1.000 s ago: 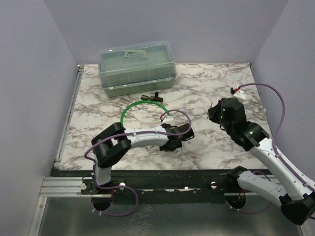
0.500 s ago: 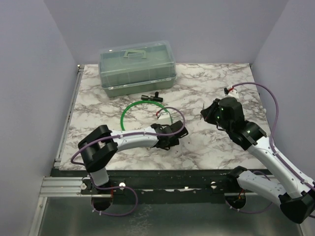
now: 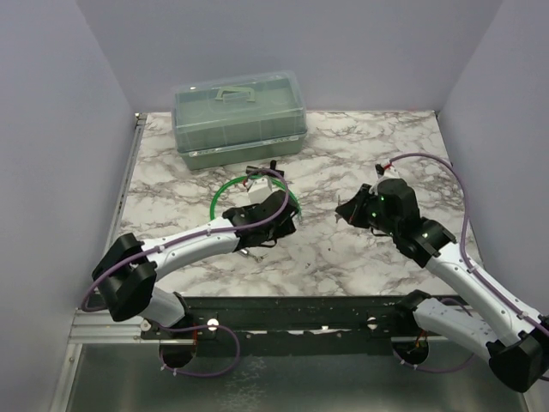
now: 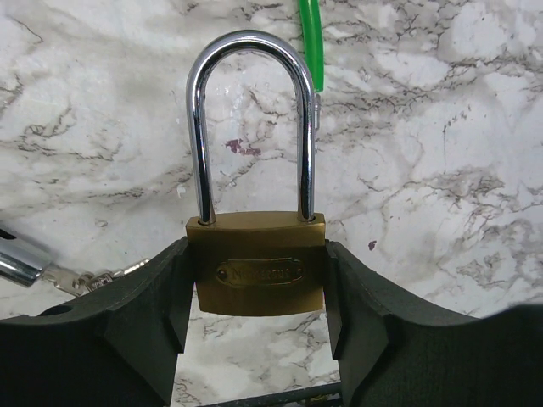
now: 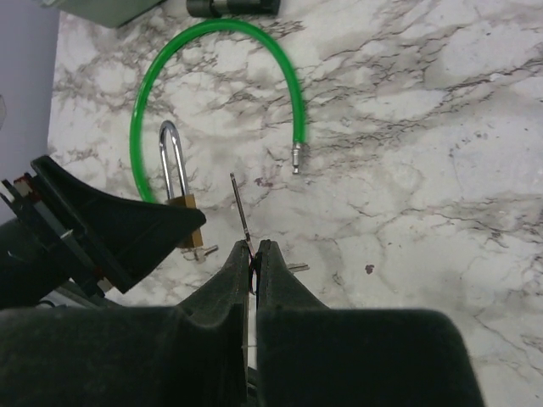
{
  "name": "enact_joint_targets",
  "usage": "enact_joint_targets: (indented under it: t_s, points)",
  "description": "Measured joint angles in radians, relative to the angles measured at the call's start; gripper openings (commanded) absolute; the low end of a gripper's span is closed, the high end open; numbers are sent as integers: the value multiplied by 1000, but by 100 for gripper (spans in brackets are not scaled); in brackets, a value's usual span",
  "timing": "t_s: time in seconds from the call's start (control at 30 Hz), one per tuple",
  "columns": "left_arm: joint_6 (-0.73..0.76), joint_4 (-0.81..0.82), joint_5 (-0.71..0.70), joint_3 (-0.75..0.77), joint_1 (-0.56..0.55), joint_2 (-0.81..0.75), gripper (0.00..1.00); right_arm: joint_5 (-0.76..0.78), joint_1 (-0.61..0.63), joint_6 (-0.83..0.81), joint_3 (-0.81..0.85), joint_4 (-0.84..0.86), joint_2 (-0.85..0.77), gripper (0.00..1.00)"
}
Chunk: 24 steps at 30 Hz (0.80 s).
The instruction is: Unlock with the key
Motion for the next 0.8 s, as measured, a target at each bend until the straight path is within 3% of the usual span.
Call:
enact_joint_targets:
  t_s: [0.4,0.8]
  points:
    - [59,29,63,-1,109,-77,0,-251,0,-7,-11,92,79,0]
    - [69,43,172,62,185,-81,0,-430,33,97,-96,204,148,0]
